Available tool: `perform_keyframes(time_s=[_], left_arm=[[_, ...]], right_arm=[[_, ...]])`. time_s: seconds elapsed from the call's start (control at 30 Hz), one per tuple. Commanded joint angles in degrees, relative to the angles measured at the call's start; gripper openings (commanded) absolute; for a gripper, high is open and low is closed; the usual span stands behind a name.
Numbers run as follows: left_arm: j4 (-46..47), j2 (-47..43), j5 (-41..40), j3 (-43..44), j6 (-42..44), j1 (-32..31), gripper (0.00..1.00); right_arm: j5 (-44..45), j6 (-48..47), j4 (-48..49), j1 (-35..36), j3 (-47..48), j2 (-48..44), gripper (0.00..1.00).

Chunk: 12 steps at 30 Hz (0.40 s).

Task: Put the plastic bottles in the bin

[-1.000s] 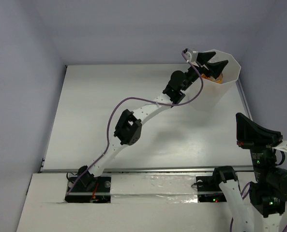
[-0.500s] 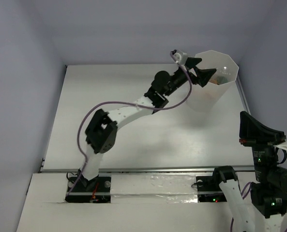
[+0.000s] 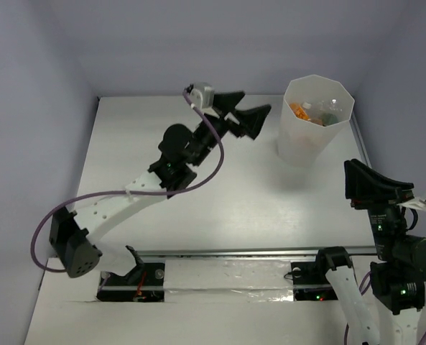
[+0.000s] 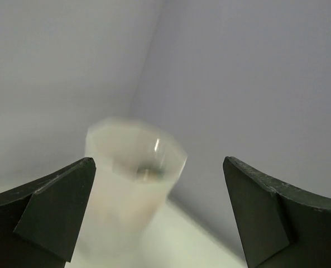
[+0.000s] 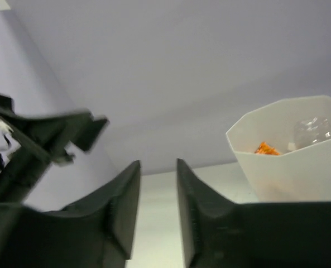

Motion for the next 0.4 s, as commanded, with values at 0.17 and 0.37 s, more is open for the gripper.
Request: perform_keyframes(time_s=[0.17, 0.37], left_arm=[[-20.94, -24.3, -15.96, -27.02, -9.47, -3.92, 0.99], [-33.97, -37.75, -20.21, -32.29, -11.32, -4.55, 0.99]], right_arm=[[-8.7, 4.44, 8.36, -0.08, -5.11, 5.54, 0.55], [-8.71, 5.94, 11.55, -0.08, -7.67, 10.11, 0.47]])
